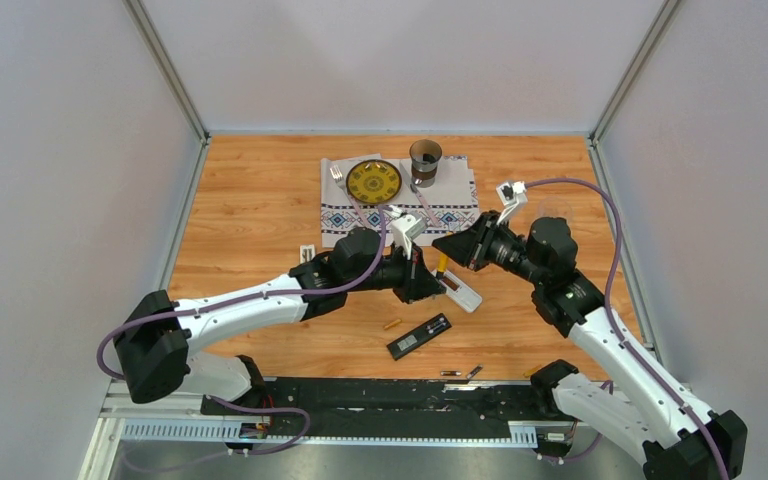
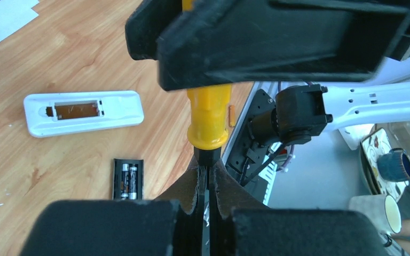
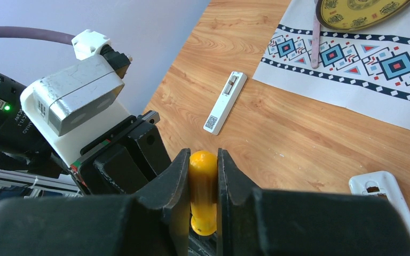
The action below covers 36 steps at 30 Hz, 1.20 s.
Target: Unload the batteries from the remote control
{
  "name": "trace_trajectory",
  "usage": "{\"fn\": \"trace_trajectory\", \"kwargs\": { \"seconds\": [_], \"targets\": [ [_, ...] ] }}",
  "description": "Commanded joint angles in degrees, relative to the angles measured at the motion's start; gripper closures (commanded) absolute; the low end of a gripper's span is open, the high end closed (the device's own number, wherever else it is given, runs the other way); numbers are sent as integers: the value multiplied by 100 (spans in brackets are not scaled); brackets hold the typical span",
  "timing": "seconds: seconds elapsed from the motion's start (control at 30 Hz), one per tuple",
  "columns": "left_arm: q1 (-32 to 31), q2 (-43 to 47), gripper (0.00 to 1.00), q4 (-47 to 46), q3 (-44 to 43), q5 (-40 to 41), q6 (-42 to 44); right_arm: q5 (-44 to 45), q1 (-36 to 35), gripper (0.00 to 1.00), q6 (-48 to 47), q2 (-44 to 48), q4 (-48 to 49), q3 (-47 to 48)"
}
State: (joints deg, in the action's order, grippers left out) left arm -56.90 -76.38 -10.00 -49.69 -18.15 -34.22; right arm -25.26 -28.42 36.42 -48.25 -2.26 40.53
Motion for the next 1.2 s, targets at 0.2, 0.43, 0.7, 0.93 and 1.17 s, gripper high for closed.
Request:
{"fn": "trace_trajectory", "kwargs": {
  "seconds": [0.2,0.43,0.7,0.93,1.17],
  "targets": [
    [22,702,100,866,-181,619,1012,-462,-49,6,216,9,94,561],
    [22,1458,100,1658,-120,1050,1892,-1262,-49,0,391,-272,559,772],
    [13,1863,100,2282,-172,1050,2437,-1886,-93,21,444,-659,824,877],
    [13,1793,100,2423,-216,954,2437,-1965,-216,39,471,-817,929,851],
    [13,1776,100,2415,-225,892,2411,-2001,-295,65,401,-1020,850,860]
  ]
}}
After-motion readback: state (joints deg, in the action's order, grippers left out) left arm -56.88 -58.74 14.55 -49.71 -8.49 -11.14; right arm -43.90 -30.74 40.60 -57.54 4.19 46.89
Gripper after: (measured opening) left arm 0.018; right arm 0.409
